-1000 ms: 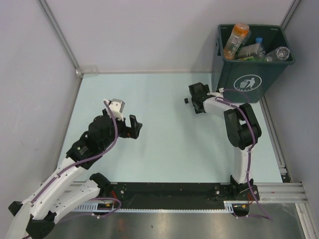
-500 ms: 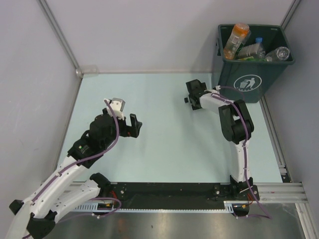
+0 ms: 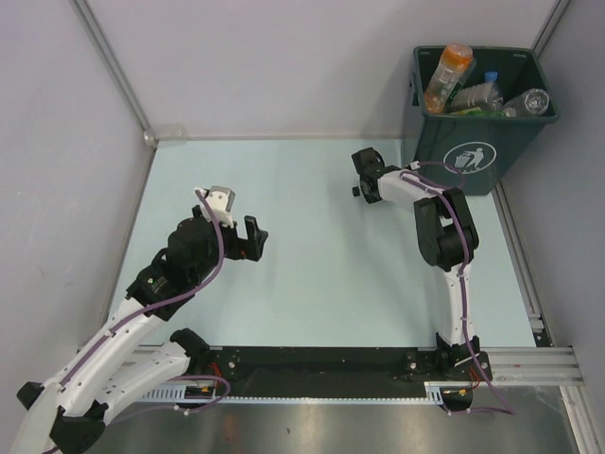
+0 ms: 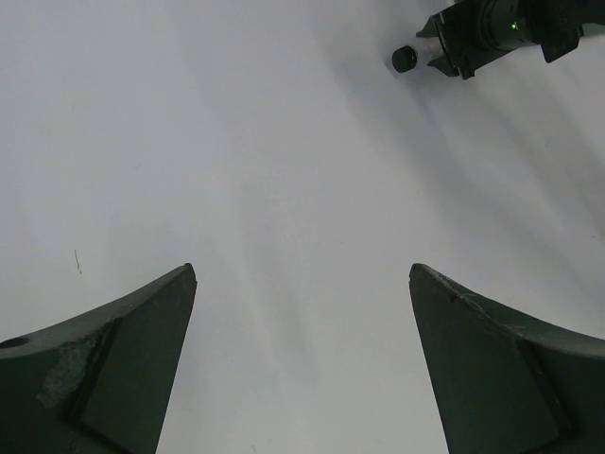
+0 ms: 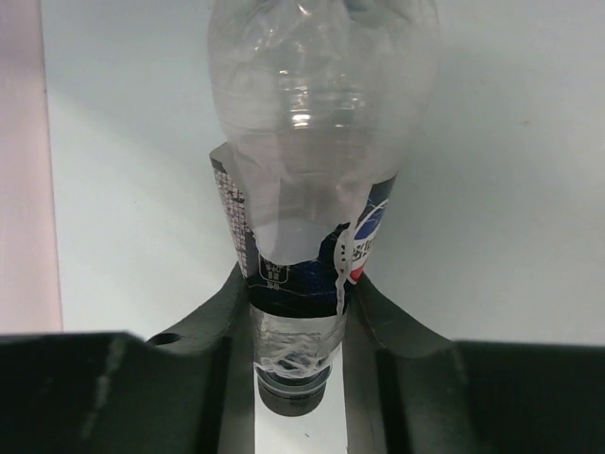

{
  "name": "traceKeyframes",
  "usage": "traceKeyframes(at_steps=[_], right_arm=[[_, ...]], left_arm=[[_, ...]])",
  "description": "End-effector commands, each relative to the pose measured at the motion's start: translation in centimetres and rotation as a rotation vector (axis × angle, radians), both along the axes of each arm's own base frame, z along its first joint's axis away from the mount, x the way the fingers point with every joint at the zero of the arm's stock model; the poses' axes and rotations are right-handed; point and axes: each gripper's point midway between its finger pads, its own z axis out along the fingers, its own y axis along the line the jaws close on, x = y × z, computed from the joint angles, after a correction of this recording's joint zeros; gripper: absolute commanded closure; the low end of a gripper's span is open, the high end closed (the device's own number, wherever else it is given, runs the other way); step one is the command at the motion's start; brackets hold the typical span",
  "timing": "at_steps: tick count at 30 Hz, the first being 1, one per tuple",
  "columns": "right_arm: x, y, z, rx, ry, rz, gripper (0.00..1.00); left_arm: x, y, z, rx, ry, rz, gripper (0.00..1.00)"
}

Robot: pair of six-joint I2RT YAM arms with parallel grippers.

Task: Put the plastic bottles in the bin
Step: Pick up the plastic bottle at the center of the board, then place the plastic bottle in the trash bin.

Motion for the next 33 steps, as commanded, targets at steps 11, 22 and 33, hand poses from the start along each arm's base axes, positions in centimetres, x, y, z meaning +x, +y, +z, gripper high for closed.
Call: traceKeyframes(at_steps=[11, 22, 33], right_arm=[[-4.5, 1.9, 15.4, -0.222, -0.229, 0.117, 0.83], [-5.9, -3.8, 36.3, -0.366, -0.66, 0.286, 0.82], [-7.4, -18.5, 46.1, -0.537, -0.801, 0.267, 0.82]], left_arm=[[-0.2, 0.8, 1.8, -0.039, -0.059, 0.021, 0.0], [-0.9, 0.7, 3.0, -0.085, -0.087, 0.005, 0.0], [-0.9, 0.4, 3.2, -0.096, -0.084, -0.005, 0.0]])
